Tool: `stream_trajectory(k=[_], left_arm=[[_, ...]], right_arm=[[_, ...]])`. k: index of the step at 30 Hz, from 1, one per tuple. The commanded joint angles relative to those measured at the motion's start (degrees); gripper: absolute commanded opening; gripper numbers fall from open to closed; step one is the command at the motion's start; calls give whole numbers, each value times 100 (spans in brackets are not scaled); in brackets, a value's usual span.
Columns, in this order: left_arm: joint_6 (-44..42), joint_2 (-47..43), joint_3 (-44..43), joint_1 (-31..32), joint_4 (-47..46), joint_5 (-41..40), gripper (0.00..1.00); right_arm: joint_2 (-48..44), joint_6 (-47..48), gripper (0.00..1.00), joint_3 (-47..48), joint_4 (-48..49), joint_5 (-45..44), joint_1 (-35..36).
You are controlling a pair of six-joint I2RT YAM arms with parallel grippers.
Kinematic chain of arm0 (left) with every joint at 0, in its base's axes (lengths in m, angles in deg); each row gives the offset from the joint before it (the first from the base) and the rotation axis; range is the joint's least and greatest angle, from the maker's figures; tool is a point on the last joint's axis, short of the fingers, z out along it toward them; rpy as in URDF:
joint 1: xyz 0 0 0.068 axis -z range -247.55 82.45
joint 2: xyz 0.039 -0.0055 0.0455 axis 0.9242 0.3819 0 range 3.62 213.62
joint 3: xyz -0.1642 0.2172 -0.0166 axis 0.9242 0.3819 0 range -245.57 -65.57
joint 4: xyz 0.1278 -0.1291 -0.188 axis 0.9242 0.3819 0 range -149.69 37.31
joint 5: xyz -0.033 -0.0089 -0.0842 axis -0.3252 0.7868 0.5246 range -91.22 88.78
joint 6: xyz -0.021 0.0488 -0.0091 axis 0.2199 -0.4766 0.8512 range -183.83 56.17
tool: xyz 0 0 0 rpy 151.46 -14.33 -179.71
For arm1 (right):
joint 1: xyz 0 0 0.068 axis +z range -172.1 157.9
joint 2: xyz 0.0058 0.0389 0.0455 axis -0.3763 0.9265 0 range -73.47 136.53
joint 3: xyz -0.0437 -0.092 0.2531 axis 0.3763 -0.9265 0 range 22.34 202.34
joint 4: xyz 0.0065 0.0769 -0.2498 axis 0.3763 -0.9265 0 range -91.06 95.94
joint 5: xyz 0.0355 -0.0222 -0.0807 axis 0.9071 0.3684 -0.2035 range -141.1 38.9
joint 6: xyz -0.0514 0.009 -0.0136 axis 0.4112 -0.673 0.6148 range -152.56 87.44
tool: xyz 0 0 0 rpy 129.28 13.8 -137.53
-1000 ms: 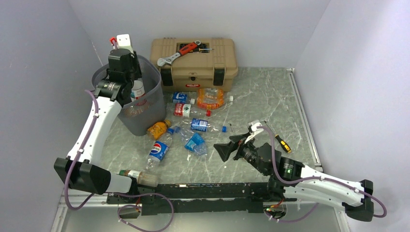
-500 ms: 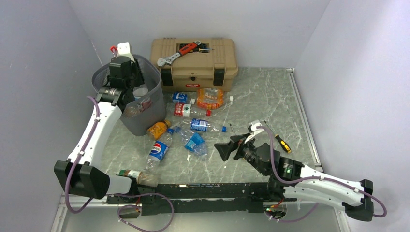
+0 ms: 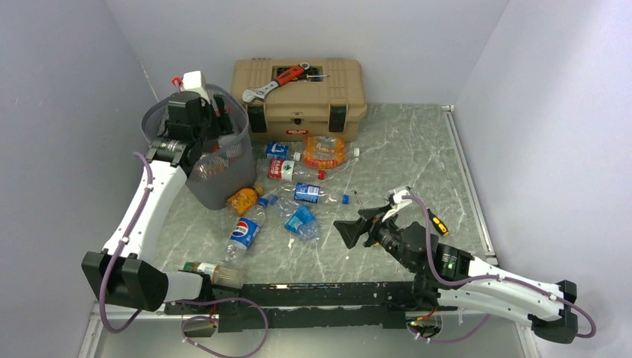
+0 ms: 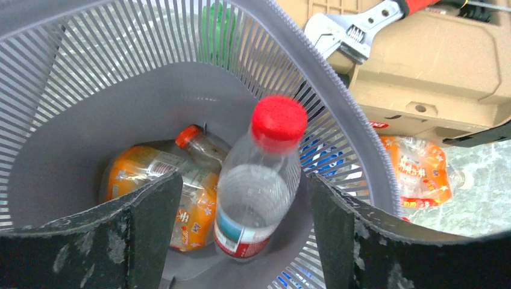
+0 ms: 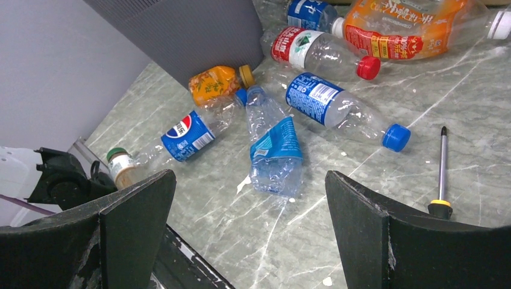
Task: Put the plastic bottles in the bin
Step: Place the plastic bottle in the trash bin, then pick up the plastic bottle at the center of the board.
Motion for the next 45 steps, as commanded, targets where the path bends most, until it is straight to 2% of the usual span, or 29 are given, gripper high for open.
stream_trajectory(k=[1,6,14,17,21,24,27,31,32,36,39,42,45], left_arm=[[-102,-394,-485,13,53,-52,84],[-195,-654,-778,13,154,-79,89],[-118,-1113,-1047,15,206,509,87],[-204,-1256,-1101,20,146,1310,88],[-285,-1080,-1609,136,343,2929,88],[-504,-755,-2021,686,877,3323,88],[-999,-525,-2012,1906,1196,2524,90],[-1058,-453,-1235,2497,942,2062,90],[-1077,-495,-943,2543,795,2039,90],[-1138,-752,273,2579,269,2035,90],[-1024,-884,733,2600,24,2102,90],[-1011,-874,886,2707,-4,2190,89],[-1087,-870,1015,2934,25,2034,89]], right_arm=[[48,-72,100,76,89,-96,11],[55,-47,100,123,51,-106,11],[70,-15,100,202,-6,-126,11],[89,-6,100,270,-77,-154,11],[133,39,100,413,-229,-309,11],[216,-20,100,545,-393,-681,11],[388,-257,100,654,-691,-1268,11],[847,-569,99,712,-940,-1666,-145],[998,-618,99,722,-927,-1513,-306],[1449,-819,99,598,-498,402,-1835],[1547,-1056,99,236,174,1389,-2665],[1734,-1456,98,-107,971,2059,-3229],[2031,-1965,98,-355,1690,2246,-3429]])
